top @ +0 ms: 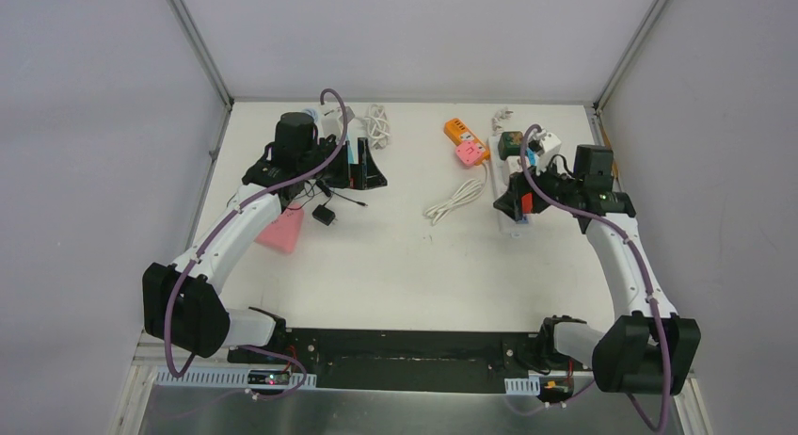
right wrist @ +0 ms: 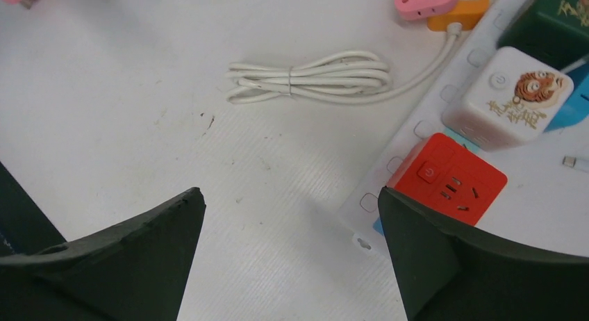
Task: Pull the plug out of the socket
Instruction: Move the socket to the center of the board.
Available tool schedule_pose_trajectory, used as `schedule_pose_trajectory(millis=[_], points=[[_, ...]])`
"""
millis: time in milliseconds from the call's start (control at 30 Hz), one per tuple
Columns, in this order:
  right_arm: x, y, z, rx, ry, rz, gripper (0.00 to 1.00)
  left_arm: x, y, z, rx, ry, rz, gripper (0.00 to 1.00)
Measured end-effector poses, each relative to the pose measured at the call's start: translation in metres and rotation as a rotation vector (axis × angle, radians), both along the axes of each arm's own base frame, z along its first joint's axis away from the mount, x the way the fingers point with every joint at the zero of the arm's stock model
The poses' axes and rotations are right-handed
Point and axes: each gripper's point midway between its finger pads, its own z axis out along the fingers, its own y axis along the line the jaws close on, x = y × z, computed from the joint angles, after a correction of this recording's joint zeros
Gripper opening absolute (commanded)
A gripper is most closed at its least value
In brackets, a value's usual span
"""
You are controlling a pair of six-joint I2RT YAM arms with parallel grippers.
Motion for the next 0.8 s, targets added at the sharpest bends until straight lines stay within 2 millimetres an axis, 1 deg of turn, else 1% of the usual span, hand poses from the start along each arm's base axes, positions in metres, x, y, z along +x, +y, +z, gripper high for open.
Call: schedule_pose_trajectory(millis=[133,233,333,433,467,567,700,800], points=[[0.01,-0.006,-0.005,0.024,0.054,-0.114,1.0,0.0,0.0,0.0,0.001,0.0,-0.001,0.99],[0.015,-0.005,-0.013,0.042,0.102,-0.134,1.0,-0.001,-0.002,0.0,0.002,-0.001,-0.005,0.99],[0.02,0.001,-0.022,0.032,0.149,-0.128,0.97,-0.002,-0.003,0.0,0.002,-0.002,-0.01,0.99],[0.026,0.02,-0.025,-0.001,0.164,-0.076,0.96,-0.002,-0.003,0.0,0.004,-0.004,-0.01,0.99],[0.027,0.031,-0.026,-0.017,0.169,-0.046,0.96,-0.002,-0.003,0.0,0.008,-0.007,-0.008,0.99],[0.031,0.055,-0.032,-0.071,0.172,0.028,0.95,0.001,0.0,-0.002,0.029,-0.014,0.005,0.99],[0.042,0.08,-0.05,-0.131,0.208,0.066,0.93,0.003,0.005,-0.007,0.062,-0.018,0.027,0.99],[0.051,0.087,-0.069,-0.144,0.265,0.002,0.94,0.006,0.01,-0.012,0.089,-0.017,0.051,0.99]])
